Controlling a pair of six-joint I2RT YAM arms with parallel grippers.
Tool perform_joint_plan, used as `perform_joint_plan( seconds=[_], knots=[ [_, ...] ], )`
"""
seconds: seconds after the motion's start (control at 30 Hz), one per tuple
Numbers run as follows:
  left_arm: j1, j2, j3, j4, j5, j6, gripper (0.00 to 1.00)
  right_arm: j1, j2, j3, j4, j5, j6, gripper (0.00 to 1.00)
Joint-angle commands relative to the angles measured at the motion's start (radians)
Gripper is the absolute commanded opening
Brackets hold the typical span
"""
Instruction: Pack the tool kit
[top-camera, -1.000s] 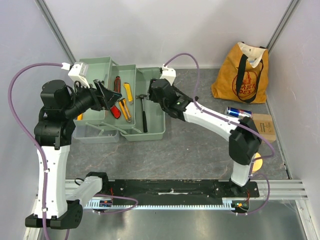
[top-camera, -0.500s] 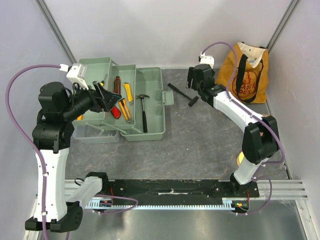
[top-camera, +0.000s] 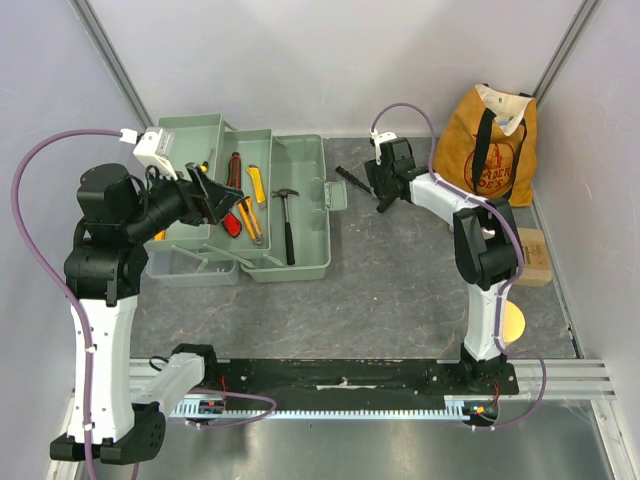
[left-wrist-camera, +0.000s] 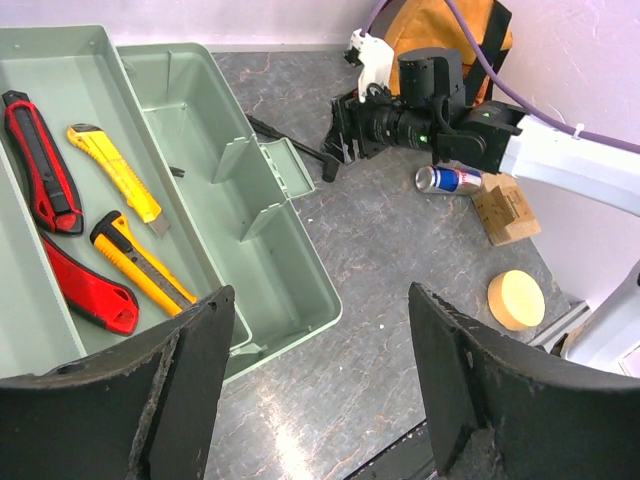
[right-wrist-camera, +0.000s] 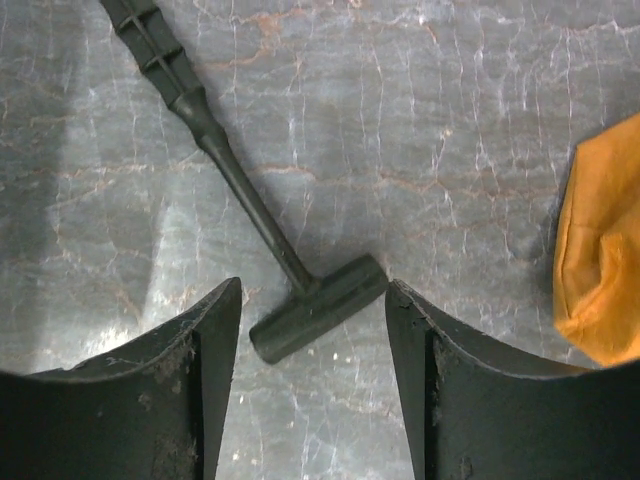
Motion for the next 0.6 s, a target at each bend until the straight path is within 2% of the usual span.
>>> perform_joint_plan(
  seconds=[0.0,0.3,0.57],
  knots=[
    [0.004,-0.001,0.035,0.006,0.0,0.01,0.76,-0.008,0.063,0.099,0.002,-0.067,-0.083,0.64],
    [0.003,0.004,0.033,0.006,-0.002,0.009,0.77,-0.024,0.179,0.189,-0.06,-0.113,-0.086,0.57],
    [0.003,0.001,0.032,0.006,0.003,0.006,0.77,-0.024,0.212,0.186,-0.093,-0.114,-0.086,0.49]
  ],
)
